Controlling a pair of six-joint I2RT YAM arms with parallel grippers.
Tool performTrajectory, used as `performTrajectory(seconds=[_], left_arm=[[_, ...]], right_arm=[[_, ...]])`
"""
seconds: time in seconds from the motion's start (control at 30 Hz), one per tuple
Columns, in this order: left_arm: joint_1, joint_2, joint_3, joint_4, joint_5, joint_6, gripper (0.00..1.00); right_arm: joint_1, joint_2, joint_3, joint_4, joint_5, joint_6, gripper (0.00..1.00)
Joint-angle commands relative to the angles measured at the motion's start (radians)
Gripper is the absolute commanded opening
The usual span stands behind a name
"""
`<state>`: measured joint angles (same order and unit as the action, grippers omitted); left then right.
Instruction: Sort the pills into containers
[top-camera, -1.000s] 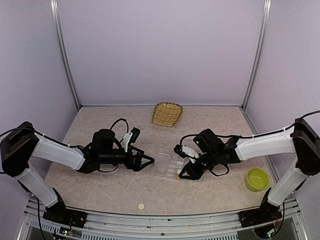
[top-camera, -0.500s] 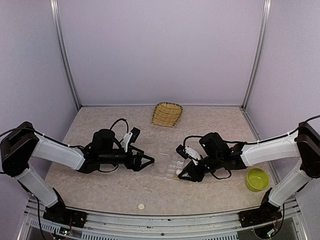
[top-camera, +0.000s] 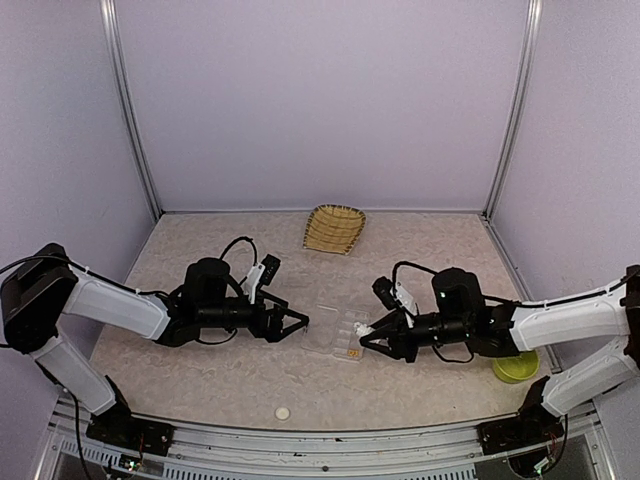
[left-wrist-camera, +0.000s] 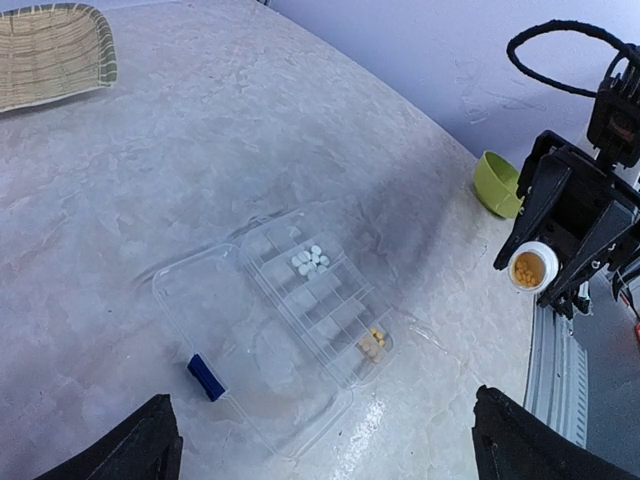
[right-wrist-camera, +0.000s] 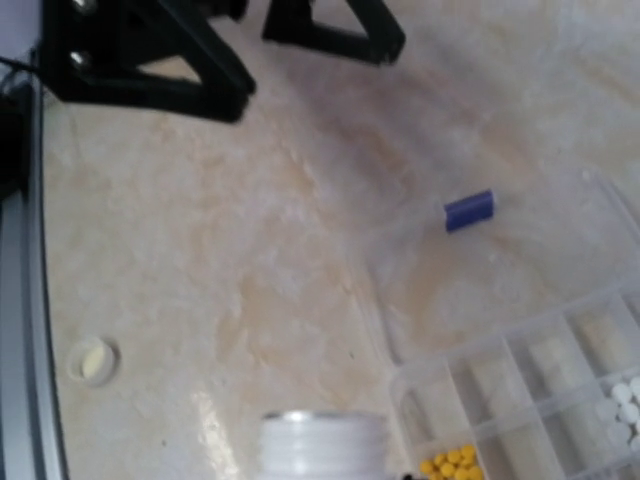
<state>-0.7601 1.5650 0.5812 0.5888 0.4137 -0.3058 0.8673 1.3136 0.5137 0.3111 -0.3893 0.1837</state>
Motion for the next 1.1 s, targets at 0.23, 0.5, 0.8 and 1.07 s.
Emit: performTrajectory(seconds=[0.23, 0.5, 0.8, 1.07], left_arm=[[-0.007, 0.01, 0.026, -0.006, 0.0, 0.014, 0.99], [-0.008, 0.01, 0.028, -0.007, -0.001, 0.015, 0.99], [-0.01, 0.018, 0.029, -0.007, -0.001, 0.016, 0.99], [-0.014, 0.023, 0.031, -0.008, -0.001, 0.02, 0.99]], right_arm=[[-0.008, -0.138, -0.156, 0.345, -0.003, 0.065, 0.0], [-0.011, -0.216, -0.247, 0.512, -0.012, 0.083, 0.0], [-0.013, -0.396, -0.367, 0.666, 0.046, 0.061, 0.0], [-0.013, -0.577, -0.47, 0.748, 0.145, 0.057, 0.0]])
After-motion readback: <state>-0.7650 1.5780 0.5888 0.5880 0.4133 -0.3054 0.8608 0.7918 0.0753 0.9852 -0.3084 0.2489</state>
